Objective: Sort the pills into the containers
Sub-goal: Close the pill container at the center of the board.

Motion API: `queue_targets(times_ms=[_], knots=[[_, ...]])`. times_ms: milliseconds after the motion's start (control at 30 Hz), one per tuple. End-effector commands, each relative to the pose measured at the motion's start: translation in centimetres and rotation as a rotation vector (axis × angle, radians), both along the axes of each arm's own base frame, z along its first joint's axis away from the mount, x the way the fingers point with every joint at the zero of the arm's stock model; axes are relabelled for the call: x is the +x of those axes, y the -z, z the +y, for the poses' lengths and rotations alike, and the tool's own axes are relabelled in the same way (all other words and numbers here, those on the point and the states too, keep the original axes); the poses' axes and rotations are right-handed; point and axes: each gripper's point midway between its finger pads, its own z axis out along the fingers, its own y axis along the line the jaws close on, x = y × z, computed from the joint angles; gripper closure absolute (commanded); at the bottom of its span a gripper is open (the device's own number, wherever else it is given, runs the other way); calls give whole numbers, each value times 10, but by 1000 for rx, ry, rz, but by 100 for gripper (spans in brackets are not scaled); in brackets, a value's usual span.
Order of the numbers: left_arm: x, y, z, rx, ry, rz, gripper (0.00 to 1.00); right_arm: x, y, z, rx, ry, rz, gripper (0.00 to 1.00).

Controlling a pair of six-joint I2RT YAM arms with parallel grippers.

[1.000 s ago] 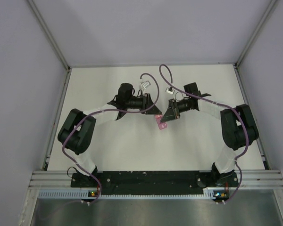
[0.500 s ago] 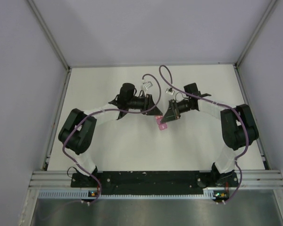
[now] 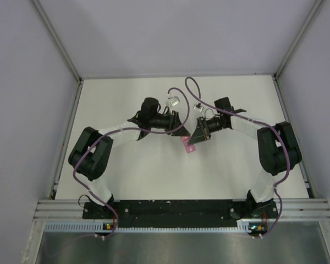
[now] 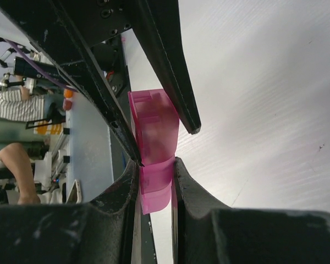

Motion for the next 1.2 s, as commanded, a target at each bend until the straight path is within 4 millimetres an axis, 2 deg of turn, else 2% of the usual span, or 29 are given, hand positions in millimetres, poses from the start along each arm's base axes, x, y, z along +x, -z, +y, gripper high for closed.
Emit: queue_targets(times_ms=[0, 100, 267, 467, 600, 967, 1167], knots=[[-9, 2, -8, -3, 54, 4, 78, 20, -31, 9, 75, -23, -136, 100], [-12, 1, -10, -13, 70, 12, 100, 21, -33, 8, 76, -19, -147, 100], [-16, 2, -13, -6, 78, 0, 100, 25, -34, 6, 75, -10, -148, 100], [2, 20, -4, 168, -52, -78, 100, 24, -39, 6, 78, -6, -149, 100], [12, 22, 2, 241, -115, -117, 100, 24, -39, 5, 61, 4, -163, 100], [-10, 11, -11, 117, 10, -75, 100, 18, -45, 5, 92, -19, -155, 100], [-17, 0, -14, 57, 50, -70, 100, 17, -42, 5, 90, -29, -138, 80]])
